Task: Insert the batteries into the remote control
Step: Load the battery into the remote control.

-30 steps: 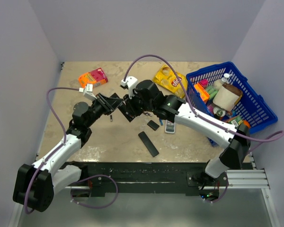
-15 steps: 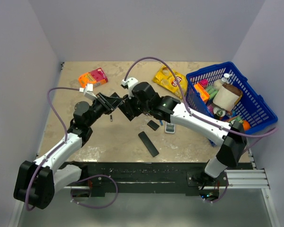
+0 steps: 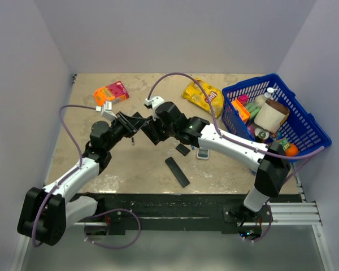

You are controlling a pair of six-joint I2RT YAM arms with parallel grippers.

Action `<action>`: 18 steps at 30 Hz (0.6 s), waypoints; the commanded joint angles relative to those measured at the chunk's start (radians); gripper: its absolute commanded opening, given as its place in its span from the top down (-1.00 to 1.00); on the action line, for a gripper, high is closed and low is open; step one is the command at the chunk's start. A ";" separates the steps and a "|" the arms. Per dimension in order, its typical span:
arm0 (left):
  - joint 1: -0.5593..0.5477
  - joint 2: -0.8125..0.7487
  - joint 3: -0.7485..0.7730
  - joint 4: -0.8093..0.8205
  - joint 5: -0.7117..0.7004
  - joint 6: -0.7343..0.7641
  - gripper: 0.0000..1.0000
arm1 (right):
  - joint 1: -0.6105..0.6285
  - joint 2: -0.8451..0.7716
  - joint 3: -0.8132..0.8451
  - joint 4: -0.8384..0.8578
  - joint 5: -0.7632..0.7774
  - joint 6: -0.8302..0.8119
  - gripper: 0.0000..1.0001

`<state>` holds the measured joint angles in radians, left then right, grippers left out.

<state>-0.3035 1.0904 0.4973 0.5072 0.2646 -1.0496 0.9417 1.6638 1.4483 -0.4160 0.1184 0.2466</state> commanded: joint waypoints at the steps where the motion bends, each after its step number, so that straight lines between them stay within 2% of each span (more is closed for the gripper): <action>1: 0.000 -0.001 0.018 0.059 -0.004 0.036 1.00 | -0.001 0.005 -0.005 0.037 0.049 -0.018 0.47; 7: 0.000 0.008 0.026 0.070 0.010 0.040 1.00 | 0.000 0.013 -0.003 0.074 -0.031 -0.047 0.50; 11: 0.000 0.008 0.030 0.073 0.019 0.042 1.00 | -0.001 0.040 0.017 0.043 -0.011 -0.058 0.53; 18: 0.000 -0.001 0.023 0.062 0.012 0.040 1.00 | -0.001 0.013 0.011 0.042 -0.009 -0.069 0.86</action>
<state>-0.3031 1.1019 0.4973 0.4870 0.2584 -1.0073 0.9436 1.6970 1.4467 -0.3866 0.1055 0.2024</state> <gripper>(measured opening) 0.233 0.125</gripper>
